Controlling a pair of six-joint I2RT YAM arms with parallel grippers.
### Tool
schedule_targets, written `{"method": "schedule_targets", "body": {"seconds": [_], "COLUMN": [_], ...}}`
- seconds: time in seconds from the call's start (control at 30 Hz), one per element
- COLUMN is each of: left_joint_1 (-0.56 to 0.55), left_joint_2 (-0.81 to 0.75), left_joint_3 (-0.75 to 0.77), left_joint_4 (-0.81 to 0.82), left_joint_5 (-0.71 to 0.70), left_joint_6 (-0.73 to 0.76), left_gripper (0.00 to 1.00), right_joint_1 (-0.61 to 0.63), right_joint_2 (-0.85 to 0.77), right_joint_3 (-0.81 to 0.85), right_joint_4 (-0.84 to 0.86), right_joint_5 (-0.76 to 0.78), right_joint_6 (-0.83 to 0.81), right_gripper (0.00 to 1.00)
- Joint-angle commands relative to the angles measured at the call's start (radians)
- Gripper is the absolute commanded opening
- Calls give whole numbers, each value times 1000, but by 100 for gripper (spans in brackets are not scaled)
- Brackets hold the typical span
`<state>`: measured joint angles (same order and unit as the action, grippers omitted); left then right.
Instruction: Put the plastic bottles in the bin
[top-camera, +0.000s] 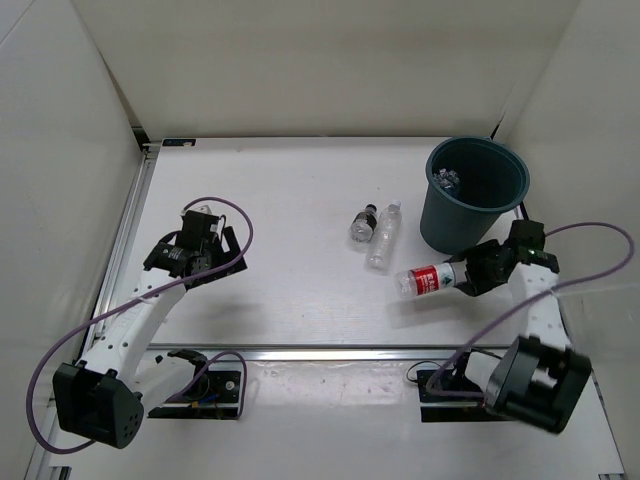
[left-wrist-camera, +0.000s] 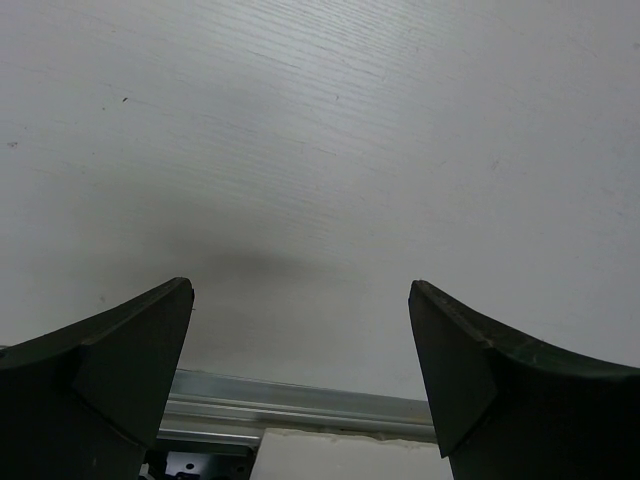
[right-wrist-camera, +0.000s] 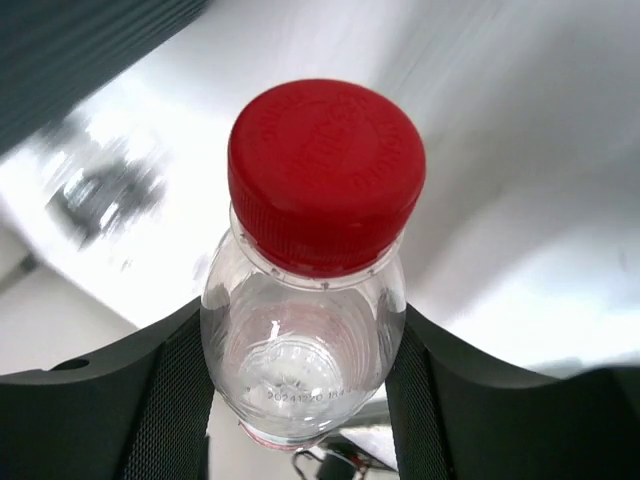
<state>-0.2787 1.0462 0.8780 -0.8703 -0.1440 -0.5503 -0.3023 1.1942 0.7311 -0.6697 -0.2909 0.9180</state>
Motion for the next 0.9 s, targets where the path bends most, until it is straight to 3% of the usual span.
{"method": "schedule_targets", "body": {"seconds": [0.0, 0.13, 0.4, 0.6, 0.8, 0.83, 0.87], "left_joint_1": [-4, -4, -4, -4, -4, -4, -4], "left_joint_2": [-23, -5, -8, 63, 156, 175, 195], "left_joint_3": [28, 79, 144, 183, 295, 317, 337], "left_joint_4": [-15, -15, 4, 83, 168, 180, 180], "left_joint_5": [-51, -71, -134, -104, -60, -49, -19], "left_joint_6": [-11, -22, -57, -48, -8, 1, 1], "left_gripper": [100, 100, 100, 100, 100, 100, 100], "right_joint_1": [-21, -40, -50, -50, -40, -40, -29], "right_joint_2": [-180, -269, 59, 235, 421, 435, 447], "right_joint_3": [121, 440, 1025, 1110, 1271, 1286, 1300], "right_joint_4": [-264, -370, -285, -127, -102, -93, -76], "right_joint_5": [-37, -60, 150, 291, 380, 392, 392], "right_joint_6": [-99, -111, -212, -234, -350, -370, -387], "right_gripper": [40, 23, 22, 26, 27, 32, 43]}}
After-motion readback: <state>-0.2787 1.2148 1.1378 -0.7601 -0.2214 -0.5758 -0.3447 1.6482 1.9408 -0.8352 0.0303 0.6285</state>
